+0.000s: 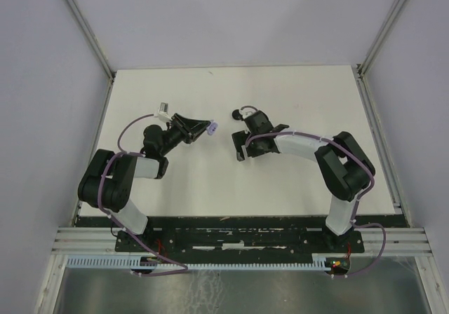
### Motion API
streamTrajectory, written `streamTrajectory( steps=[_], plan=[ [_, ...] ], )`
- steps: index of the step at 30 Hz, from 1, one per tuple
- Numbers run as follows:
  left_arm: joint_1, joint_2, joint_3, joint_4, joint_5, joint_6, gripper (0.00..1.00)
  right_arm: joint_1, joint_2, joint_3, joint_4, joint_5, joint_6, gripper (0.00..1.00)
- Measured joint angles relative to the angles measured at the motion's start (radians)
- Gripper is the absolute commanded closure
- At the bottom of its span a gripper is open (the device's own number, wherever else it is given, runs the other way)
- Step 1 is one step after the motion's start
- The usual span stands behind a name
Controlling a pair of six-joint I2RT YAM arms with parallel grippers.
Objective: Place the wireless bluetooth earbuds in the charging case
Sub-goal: Pick up the earbud from the center of the board.
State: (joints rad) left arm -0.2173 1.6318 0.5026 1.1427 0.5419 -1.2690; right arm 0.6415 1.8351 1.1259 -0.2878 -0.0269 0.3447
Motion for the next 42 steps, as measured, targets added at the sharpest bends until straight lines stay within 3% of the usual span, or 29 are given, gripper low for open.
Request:
streamTrajectory(
  steps=[21, 42],
  plan=[
    [0.03, 0.027, -0.013, 0.042, 0.018, -0.019, 0.97, 0.068, 0.076, 0.093, 0.021, 0.0, 0.011, 0.09],
    [0.138, -0.038, -0.064, 0.04, 0.045, -0.02, 0.97, 0.15, 0.122, 0.169, 0.009, 0.028, 0.027, 0.11]
  ],
)
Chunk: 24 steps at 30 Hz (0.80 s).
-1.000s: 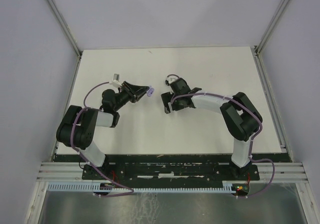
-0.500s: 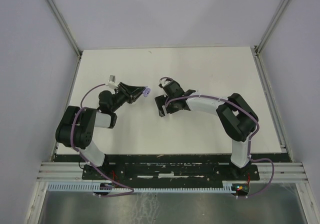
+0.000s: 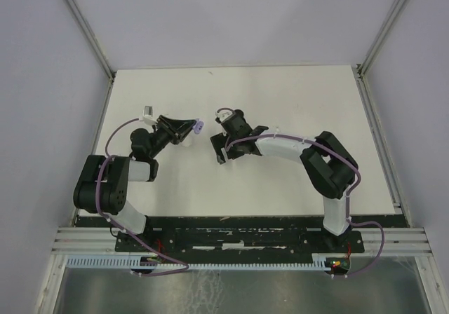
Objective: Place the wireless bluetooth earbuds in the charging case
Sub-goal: Pick up the earbud from the center of the board.
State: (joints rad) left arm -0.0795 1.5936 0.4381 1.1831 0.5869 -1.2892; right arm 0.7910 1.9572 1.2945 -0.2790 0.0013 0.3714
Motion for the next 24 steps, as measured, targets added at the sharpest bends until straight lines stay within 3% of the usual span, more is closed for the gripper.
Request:
streamTrajectory(
  steps=[8, 11, 18, 24],
  plan=[
    [0.006, -0.004, -0.002, -0.003, 0.0, 0.0, 0.97, 0.01, -0.12, 0.021, -0.077, 0.135, -0.027, 0.14],
    [0.006, -0.008, -0.004, -0.007, 0.0, 0.0, 0.97, 0.01, -0.122, 0.071, -0.137, 0.196, -0.039, 0.22],
    [0.012, -0.032, -0.004, -0.028, 0.0, 0.0, 0.97, 0.01, -0.073, 0.125, -0.228, 0.289, -0.046, 0.35],
    [0.013, -0.042, -0.004, -0.031, 0.0, 0.0, 0.97, 0.009, 0.005, 0.154, -0.269, 0.297, -0.046, 0.38]
  ],
)
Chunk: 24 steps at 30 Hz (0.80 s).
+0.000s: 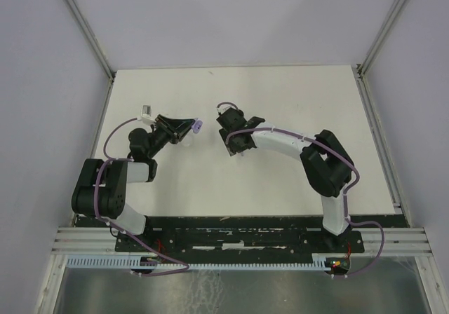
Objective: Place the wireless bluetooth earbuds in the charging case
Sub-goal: Pick up the earbud from the center of the board.
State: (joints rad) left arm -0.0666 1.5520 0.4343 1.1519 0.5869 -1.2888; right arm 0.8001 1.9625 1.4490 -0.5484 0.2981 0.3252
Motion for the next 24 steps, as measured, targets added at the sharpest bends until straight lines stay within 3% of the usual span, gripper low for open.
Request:
streamTrajectory(
  steps=[24],
  plan=[
    [0.012, 0.0, -0.01, -0.005, 0.001, 0.0, 0.97, -0.06, 0.098, 0.036, 0.029, -0.065, 0.058, 0.51]
  ],
)
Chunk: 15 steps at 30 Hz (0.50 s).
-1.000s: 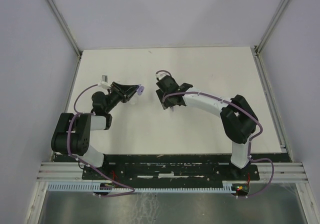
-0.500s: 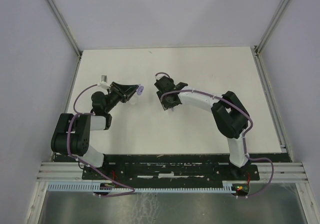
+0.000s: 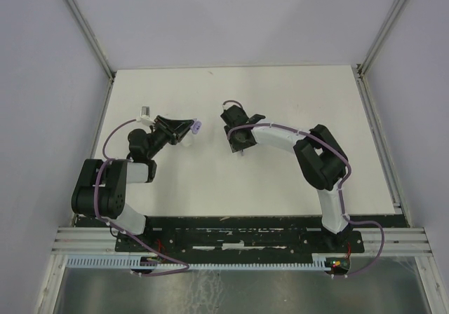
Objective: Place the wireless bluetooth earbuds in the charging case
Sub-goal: Pick up the earbud from the center of the board.
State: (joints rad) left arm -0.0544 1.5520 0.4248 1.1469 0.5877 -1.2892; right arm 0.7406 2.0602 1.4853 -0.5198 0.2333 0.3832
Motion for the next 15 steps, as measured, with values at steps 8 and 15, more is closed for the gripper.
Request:
streamTrajectory(
  steps=[8, 15],
  plan=[
    [0.003, 0.0, 0.0, 0.0, 0.0, 0.0, 0.97, -0.005, 0.001, -0.017, 0.011, -0.016, 0.016, 0.54],
    [0.003, 0.0, 0.0, 0.0, 0.0, 0.0, 0.97, -0.01, 0.001, -0.028, 0.027, -0.023, 0.032, 0.57]
  ],
)
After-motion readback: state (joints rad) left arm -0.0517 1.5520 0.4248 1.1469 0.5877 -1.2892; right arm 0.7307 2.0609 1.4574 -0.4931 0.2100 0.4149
